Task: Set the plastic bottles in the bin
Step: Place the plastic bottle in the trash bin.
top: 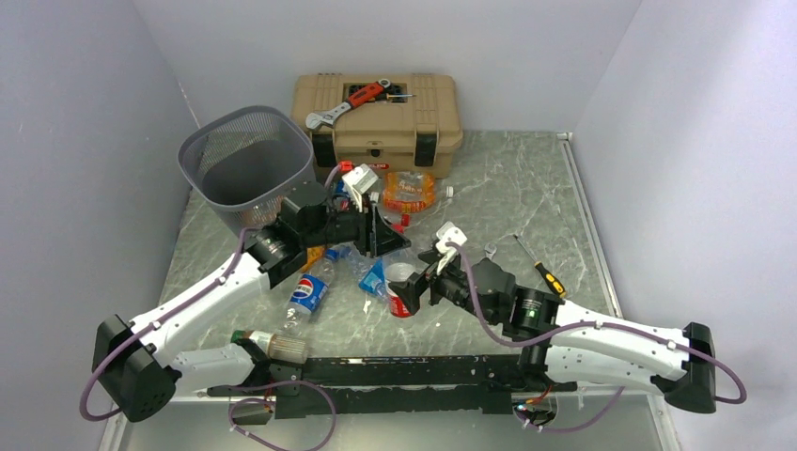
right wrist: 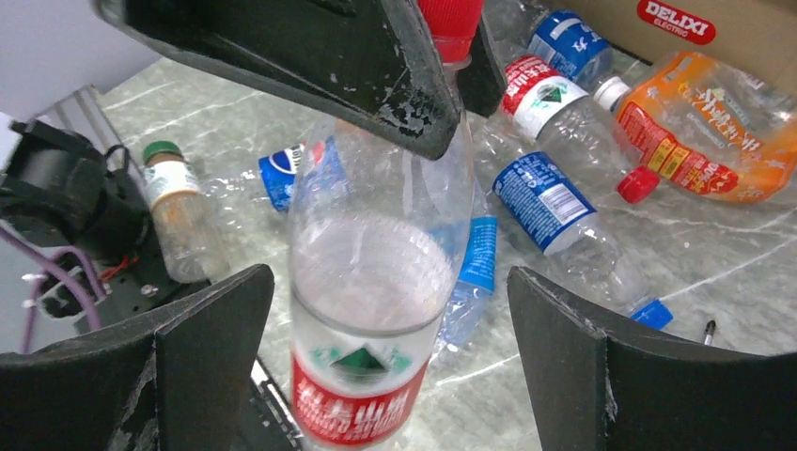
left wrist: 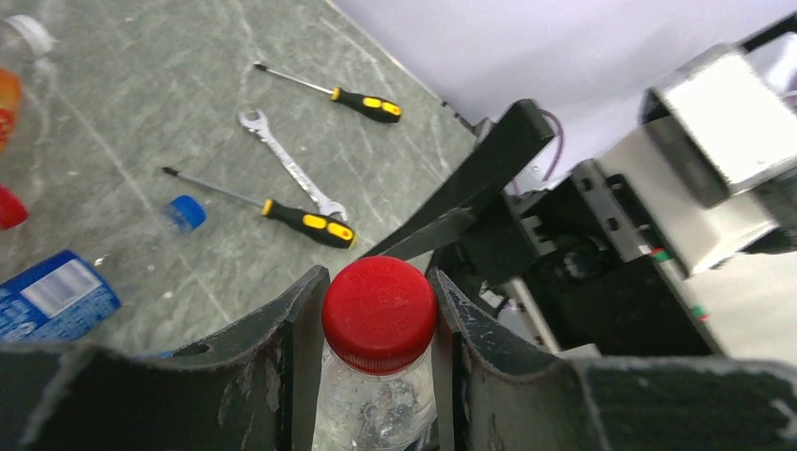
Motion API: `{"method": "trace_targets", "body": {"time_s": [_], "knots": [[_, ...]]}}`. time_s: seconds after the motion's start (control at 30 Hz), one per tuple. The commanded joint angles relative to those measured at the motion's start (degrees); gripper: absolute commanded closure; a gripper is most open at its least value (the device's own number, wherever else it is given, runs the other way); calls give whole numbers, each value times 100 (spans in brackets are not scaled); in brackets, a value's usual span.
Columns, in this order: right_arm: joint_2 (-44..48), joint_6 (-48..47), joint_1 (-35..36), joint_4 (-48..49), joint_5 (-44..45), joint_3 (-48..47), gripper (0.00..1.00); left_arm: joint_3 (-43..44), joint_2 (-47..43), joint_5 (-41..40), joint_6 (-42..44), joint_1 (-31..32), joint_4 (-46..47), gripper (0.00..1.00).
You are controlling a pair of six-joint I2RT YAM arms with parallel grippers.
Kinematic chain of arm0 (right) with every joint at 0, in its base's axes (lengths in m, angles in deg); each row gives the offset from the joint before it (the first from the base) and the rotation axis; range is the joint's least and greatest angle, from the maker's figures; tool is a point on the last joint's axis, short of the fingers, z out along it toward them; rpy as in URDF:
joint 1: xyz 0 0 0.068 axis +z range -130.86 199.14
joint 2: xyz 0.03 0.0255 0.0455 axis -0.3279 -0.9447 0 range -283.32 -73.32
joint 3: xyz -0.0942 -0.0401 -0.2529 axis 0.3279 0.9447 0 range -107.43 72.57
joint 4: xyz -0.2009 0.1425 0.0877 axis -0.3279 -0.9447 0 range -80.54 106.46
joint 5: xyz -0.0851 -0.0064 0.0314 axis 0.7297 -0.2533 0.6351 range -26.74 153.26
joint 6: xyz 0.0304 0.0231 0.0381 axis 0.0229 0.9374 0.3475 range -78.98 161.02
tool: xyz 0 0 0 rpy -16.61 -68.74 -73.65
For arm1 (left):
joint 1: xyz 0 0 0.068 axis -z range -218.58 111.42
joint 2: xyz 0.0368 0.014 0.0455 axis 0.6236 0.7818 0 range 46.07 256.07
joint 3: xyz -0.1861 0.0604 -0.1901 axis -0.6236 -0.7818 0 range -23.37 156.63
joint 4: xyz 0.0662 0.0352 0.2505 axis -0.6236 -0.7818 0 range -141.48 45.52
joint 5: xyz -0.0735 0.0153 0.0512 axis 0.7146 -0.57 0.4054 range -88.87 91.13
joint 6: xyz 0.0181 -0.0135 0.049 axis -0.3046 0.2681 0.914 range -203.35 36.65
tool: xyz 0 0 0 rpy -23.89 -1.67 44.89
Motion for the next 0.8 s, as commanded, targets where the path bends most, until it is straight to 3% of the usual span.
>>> {"method": "trace_targets", "body": {"time_s": [0.0,0.13,0.27,0.37,0.53,0.67,0.77], "knots": [[445,490,33,-595,-265,-686,0,646,-373,-826,678,38,-764,100],[851,691,33,-910,-743,-955,0,1665,-461,-1655,1624,38,-1805,100],[1387,995,33,-872,57,-675,0,3075,-193,-2766,2584,37,-2819,100],[1959,995,33,-385,244,-65,0,3774,-115,-3472,3260,36,-2842,100],[2809,1305,28,-9,793,735,0,4463,-9,-4510,4081,36,-2060,100],[2849,1328,24,-73,618,908,0,5256,845,-6444,4954,-127,-2050,100],[2588,1439,24,-395,724,794,0,5648,1232,-6332,4343,-859,-2326,100]]}}
